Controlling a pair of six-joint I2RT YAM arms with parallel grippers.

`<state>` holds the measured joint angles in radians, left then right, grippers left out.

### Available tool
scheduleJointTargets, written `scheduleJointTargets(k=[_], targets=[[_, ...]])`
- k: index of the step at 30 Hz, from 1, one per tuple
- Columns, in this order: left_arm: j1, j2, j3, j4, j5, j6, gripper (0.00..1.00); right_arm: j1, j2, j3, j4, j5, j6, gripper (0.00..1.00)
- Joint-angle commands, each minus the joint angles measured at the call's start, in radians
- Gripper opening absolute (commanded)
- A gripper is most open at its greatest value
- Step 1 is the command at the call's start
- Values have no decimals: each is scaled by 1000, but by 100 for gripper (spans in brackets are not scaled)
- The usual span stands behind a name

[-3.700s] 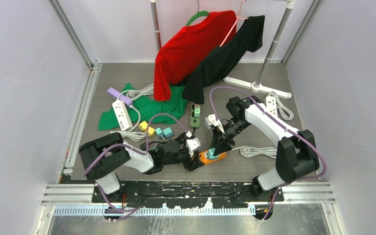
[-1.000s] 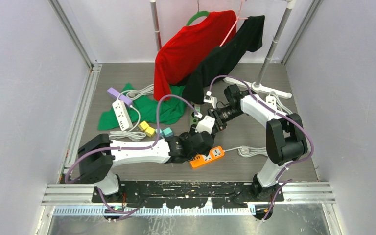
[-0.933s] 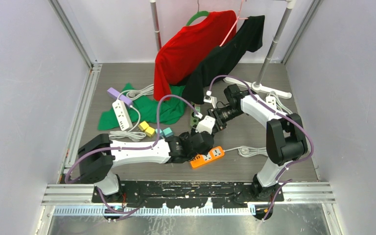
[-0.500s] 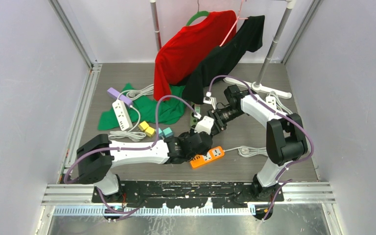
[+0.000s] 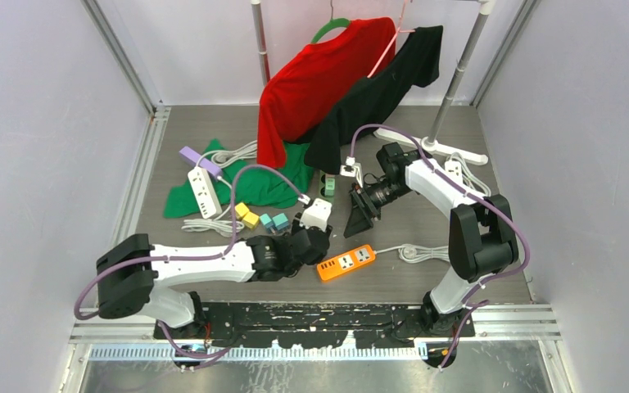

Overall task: Pull the plug off the socket
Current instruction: Place the plug at the center of the board.

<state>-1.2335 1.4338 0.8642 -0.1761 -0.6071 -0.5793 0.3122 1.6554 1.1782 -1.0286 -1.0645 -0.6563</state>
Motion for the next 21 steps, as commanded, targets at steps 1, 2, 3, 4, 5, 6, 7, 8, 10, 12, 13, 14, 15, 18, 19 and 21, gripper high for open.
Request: scheduleJointTargets(k=[1,2,3,4,5,6,7,8,10,12,13,14,15,18,19,21], targets=[[16,-80,-26,0,-97,11,0,2,-54,-2,-13,-12,-48,62],[22,-88,-33,-10,-107,8,0,2,-55,-2,-13,-10,-49,62],[30,-102,-38,-23,-114,4,0,1,-56,-3,-13,-9,-51,62],[39,-114,-42,-35,-121,-1,0,2,-56,-3,-13,-7,-53,62],[50,-124,-48,-45,-123,-6,0,2,-57,-4,-13,-5,-54,62],[62,-135,-51,-55,-122,-14,0,2,-56,-6,-13,-3,-55,62],[77,-147,-58,-64,-118,-20,0,2,-57,-5,-13,-2,-55,62],[92,-155,-65,-70,-114,-26,0,1,-57,-5,-13,-1,-57,62],[123,-192,-82,-79,-99,-43,0,2,-58,-7,-13,-2,-60,62],[158,-218,-99,-86,-79,-57,0,2,-60,-8,-13,-2,-64,62],[177,-231,-109,-87,-67,-63,0,2,-60,-9,-13,-2,-67,62],[195,-243,-124,-86,-52,-70,0,2,-61,-11,-14,-2,-71,62],[217,-254,-135,-82,-39,-73,0,2,-62,-12,-14,-3,-75,62],[288,-286,-168,-76,9,-89,0,2,-63,-14,-14,-5,-82,62],[311,-299,-177,-74,24,-94,0,2,-63,-14,-14,-4,-83,62],[356,-314,-194,-69,56,-103,0,2,-63,-17,-14,-4,-85,62]])
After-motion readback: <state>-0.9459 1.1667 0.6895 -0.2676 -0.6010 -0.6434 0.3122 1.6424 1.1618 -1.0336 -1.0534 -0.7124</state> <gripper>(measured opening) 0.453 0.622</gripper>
